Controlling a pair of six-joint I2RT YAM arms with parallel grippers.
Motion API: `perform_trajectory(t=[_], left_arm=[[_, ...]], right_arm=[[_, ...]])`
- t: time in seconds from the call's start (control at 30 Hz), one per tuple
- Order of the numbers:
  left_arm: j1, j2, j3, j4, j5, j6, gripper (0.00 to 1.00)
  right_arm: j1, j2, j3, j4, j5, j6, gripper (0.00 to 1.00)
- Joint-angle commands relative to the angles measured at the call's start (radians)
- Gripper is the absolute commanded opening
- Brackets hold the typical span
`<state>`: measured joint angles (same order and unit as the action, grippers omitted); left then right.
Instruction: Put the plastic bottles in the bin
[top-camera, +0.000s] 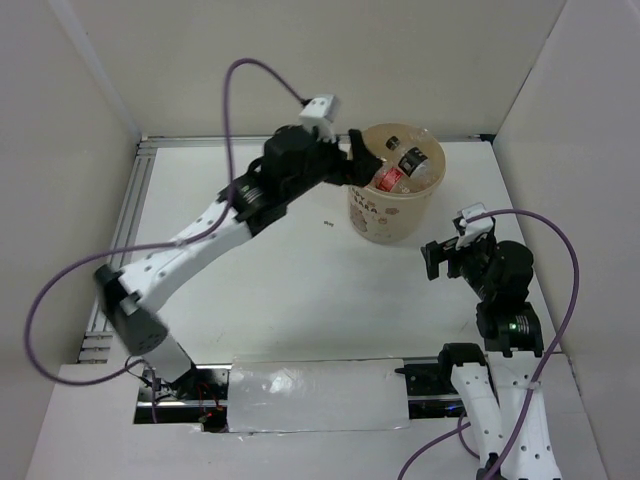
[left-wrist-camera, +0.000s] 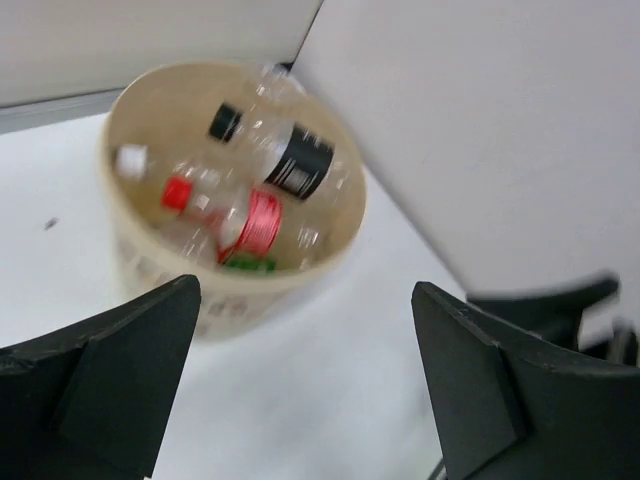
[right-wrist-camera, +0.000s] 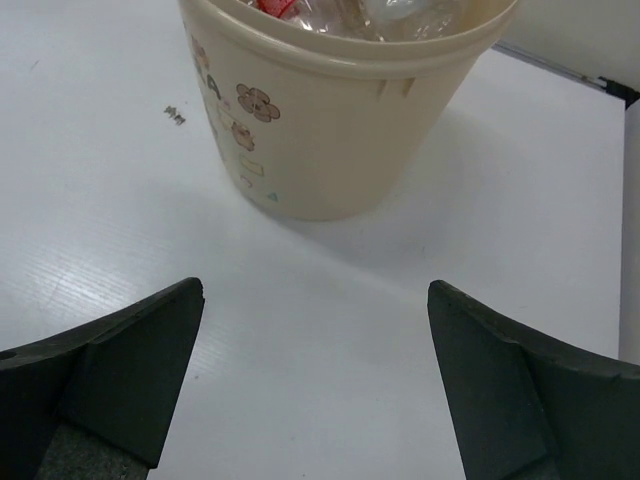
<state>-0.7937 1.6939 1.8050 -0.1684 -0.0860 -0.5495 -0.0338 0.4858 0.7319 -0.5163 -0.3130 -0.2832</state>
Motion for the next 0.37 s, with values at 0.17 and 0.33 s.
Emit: perform_trajectory(t=[0.17, 0.33], left_arm=[[0.103, -0.605, -0.727, 0.033, -0.123, 0.007, 1.0], [0.184, -0.845, -1.053, 0.012, -0.153, -0.024, 1.0]], right_arm=[[-0.015, 0.108, 0.084, 0.012, 0.124, 0.17, 1.0], [-0.015, 0.174, 0.093, 0.001, 0.189, 0.174, 1.0]])
